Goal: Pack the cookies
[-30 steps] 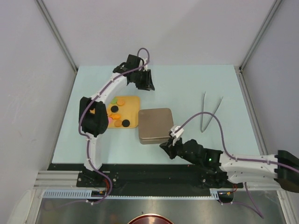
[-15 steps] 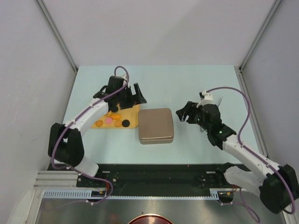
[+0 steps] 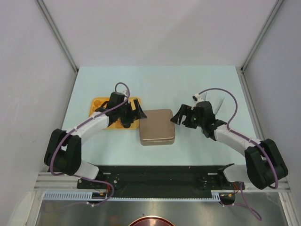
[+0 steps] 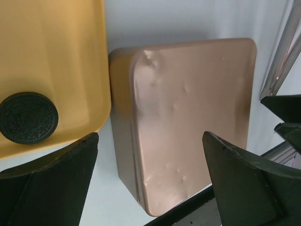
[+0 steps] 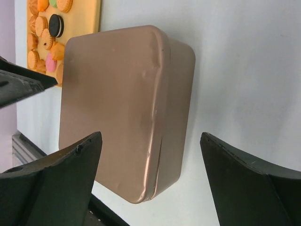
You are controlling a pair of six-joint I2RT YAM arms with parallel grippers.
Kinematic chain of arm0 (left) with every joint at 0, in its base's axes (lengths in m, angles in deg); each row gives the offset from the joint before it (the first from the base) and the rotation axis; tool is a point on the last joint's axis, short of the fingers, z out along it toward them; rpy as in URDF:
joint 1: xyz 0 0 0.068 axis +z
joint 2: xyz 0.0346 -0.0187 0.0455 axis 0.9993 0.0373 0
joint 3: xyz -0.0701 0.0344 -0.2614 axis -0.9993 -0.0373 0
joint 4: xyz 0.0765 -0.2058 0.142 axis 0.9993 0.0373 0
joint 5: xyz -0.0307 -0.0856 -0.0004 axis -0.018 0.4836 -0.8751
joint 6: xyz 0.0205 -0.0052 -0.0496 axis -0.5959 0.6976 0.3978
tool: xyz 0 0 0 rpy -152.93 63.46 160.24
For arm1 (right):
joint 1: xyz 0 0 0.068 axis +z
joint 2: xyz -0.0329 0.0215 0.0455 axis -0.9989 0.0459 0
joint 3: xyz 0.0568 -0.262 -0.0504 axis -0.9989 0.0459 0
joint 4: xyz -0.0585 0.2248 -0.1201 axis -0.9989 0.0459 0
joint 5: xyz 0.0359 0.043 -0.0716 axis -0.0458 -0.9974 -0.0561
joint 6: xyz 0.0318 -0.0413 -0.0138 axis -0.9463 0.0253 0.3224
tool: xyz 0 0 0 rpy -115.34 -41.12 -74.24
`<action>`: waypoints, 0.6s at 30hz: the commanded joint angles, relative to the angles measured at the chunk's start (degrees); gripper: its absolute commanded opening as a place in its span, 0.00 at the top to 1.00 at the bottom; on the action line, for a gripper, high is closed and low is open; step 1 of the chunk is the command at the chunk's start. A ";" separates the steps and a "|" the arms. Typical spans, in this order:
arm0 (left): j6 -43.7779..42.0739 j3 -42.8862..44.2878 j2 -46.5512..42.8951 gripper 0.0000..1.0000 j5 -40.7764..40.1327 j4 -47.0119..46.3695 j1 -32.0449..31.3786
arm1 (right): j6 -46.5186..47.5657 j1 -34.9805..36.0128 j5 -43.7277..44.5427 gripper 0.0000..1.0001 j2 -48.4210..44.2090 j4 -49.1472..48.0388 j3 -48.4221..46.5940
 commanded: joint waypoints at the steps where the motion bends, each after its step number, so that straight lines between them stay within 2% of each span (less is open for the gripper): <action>1: 1.96 -2.70 -3.02 0.04 1.74 -5.29 -0.70 | -1.71 -1.13 -4.52 0.10 2.81 -5.15 -2.49; 12: 2.40 -6.22 -2.41 0.11 2.88 -7.13 -4.21 | -2.07 -1.04 -8.57 0.12 9.67 -10.25 -0.03; 18: 2.93 -6.66 -1.44 0.16 3.41 -7.84 -5.79 | -1.63 -1.22 -9.71 0.18 10.03 -11.83 2.87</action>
